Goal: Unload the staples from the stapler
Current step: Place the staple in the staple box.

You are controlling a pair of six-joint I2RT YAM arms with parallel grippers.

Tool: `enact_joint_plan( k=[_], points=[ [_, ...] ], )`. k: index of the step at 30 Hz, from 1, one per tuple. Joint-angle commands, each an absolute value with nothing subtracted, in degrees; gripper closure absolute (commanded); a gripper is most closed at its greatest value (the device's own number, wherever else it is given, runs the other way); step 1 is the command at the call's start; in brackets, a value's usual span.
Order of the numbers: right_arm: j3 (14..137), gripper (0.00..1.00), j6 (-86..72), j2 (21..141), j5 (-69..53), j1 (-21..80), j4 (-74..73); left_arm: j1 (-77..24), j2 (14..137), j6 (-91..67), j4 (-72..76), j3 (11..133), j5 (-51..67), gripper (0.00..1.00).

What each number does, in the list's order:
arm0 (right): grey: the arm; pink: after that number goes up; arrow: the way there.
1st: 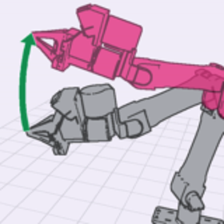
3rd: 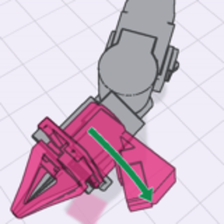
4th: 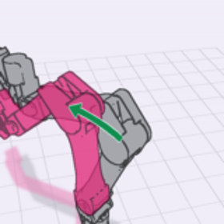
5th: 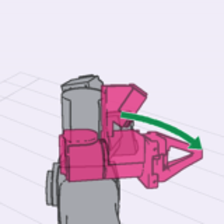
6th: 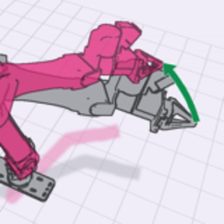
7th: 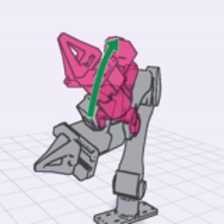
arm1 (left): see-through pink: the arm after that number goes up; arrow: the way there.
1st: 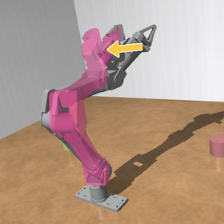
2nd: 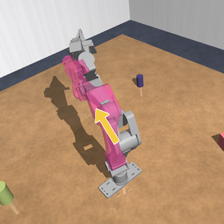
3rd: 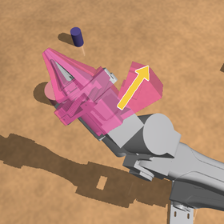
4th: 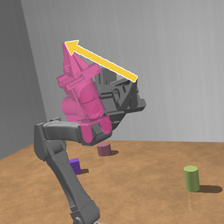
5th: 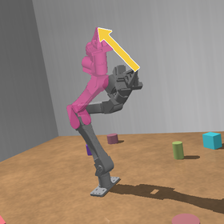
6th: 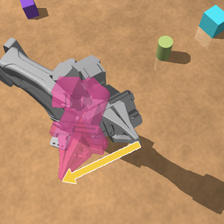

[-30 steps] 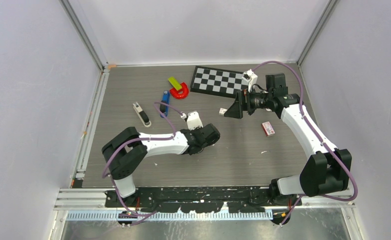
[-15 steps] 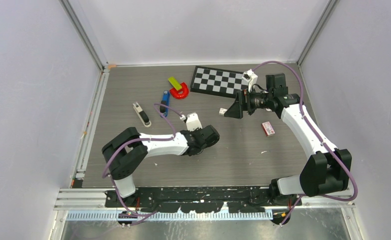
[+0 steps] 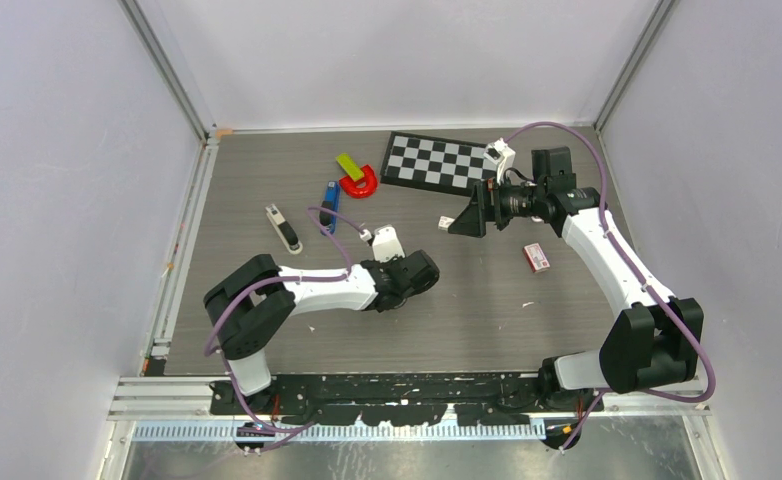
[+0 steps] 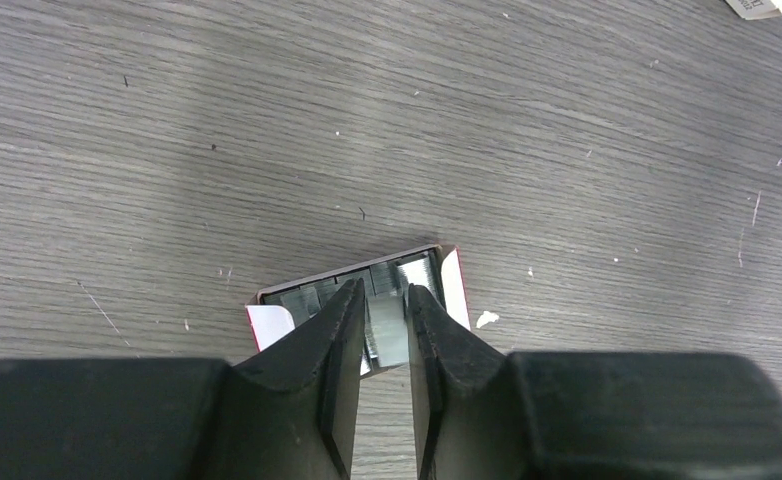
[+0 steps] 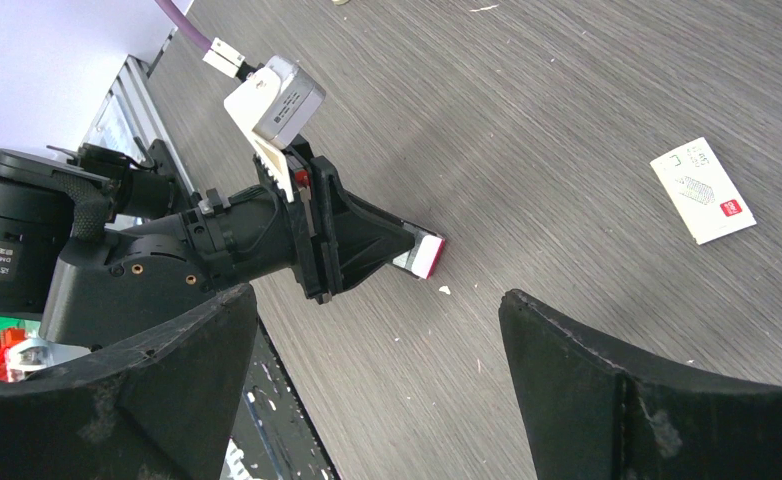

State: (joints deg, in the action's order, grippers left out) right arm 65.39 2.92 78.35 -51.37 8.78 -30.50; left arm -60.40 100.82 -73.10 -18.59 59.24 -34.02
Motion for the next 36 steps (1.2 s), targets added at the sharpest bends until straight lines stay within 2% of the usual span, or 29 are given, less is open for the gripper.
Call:
enact_joint_plan(
  k=[1,11,21,23,30,33,36],
  points=[
    [66.8,0.05,3.43,76.34,-52.67,8.53,-29.97,-60.73,99.23,-73.15,-20.82,60.95,-35.77,0.71],
    [66.77,0.05,3.58,76.3,-52.89,8.52,-30.06,-60.72,97.83,-70.32,-21.41,62.18,-36.23,0.69],
    [66.4,0.05,5.56,75.53,-54.93,8.53,-30.53,-60.18,89.7,-54.75,-15.59,59.77,-32.88,0.66],
    [66.31,0.05,6.69,75.19,-55.66,8.53,-30.9,-59.76,87.67,-49.48,-12.85,57.76,-30.05,0.59],
    [66.17,0.05,14.28,73.52,-58.53,8.52,-34.72,-58.48,76.89,-25.99,2.24,43.81,-15.07,0.22],
    [66.6,0.04,19.61,72.53,-58.97,8.52,-38.16,-56.26,72.18,-21.28,4.94,39.24,-10.45,0.13],
    [67.67,0.01,27.44,71.74,-58.8,8.53,-44.57,-52.91,68.93,-17.6,6.9,36.23,-4.36,0.11]
  ],
)
